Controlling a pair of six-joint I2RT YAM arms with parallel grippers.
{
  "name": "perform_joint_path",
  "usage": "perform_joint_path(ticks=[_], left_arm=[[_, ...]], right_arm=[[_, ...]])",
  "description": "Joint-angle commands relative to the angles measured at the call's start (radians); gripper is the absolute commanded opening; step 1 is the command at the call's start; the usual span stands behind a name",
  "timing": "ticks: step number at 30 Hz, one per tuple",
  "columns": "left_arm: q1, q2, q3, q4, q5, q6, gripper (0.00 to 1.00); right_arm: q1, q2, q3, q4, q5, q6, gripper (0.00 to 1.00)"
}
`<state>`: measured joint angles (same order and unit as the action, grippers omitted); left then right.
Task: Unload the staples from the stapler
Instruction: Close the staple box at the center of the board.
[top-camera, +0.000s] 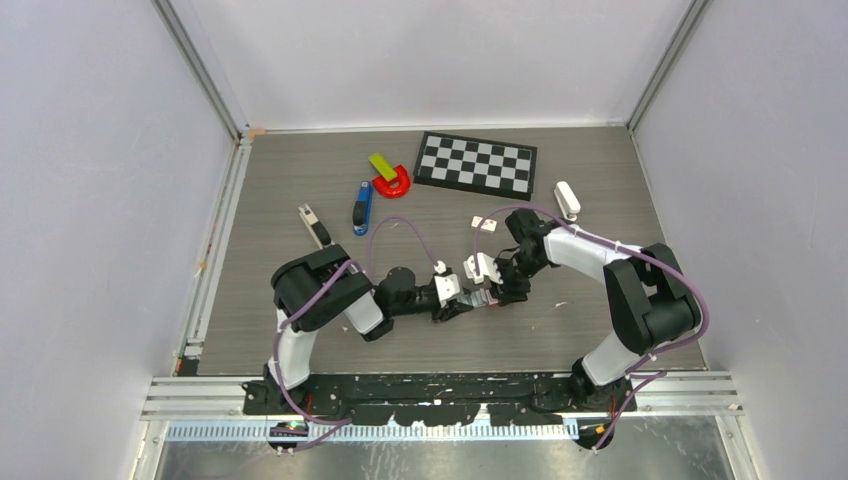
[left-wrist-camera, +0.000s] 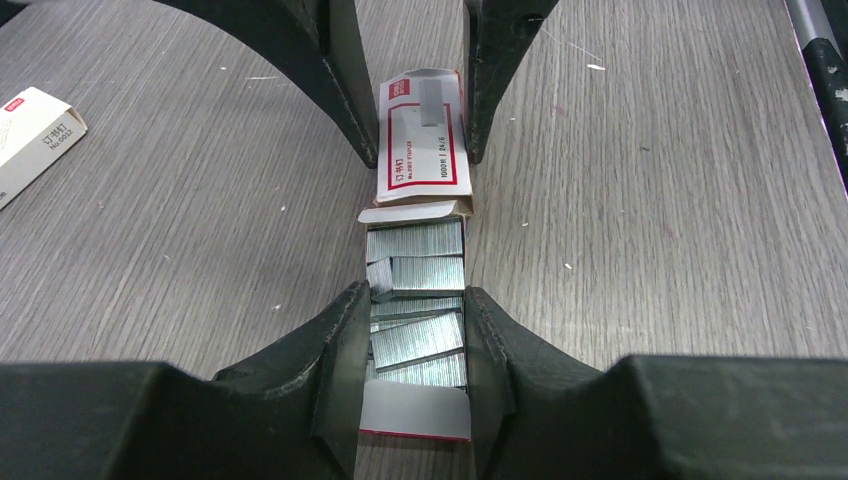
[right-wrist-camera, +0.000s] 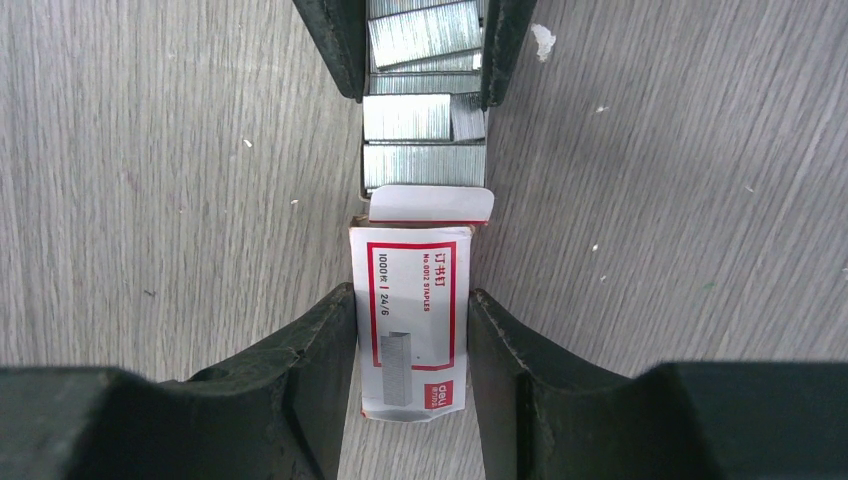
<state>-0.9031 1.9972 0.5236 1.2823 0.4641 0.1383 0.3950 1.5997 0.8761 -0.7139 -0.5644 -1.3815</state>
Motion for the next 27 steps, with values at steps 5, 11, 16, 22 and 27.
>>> perform_joint_path(ticks=[5, 11, 16, 22, 27], left_arm=[[-0.010, 0.016, 0.007, -0.052, -0.027, 0.000, 0.46], [-0.010, 0.005, 0.001, -0.058, -0.033, 0.000, 0.55], [-0.010, -0.011, -0.002, -0.077, -0.041, 0.006, 0.56], [-0.010, -0.016, -0.008, -0.058, -0.039, -0.006, 0.59], [-0.010, -0.024, -0.011, -0.066, -0.041, -0.006, 0.59]], right_arm=[[0.007, -0.002, 0.023, -0.015, -0.034, 0.012, 0.49], [0.007, -0.002, 0.027, -0.015, -0.037, 0.019, 0.50], [0.007, -0.001, 0.027, -0.021, -0.038, 0.020, 0.53], [0.005, -0.017, 0.030, -0.027, -0.051, 0.031, 0.61], [-0.006, -0.031, 0.032, -0.039, -0.044, 0.028, 0.64]])
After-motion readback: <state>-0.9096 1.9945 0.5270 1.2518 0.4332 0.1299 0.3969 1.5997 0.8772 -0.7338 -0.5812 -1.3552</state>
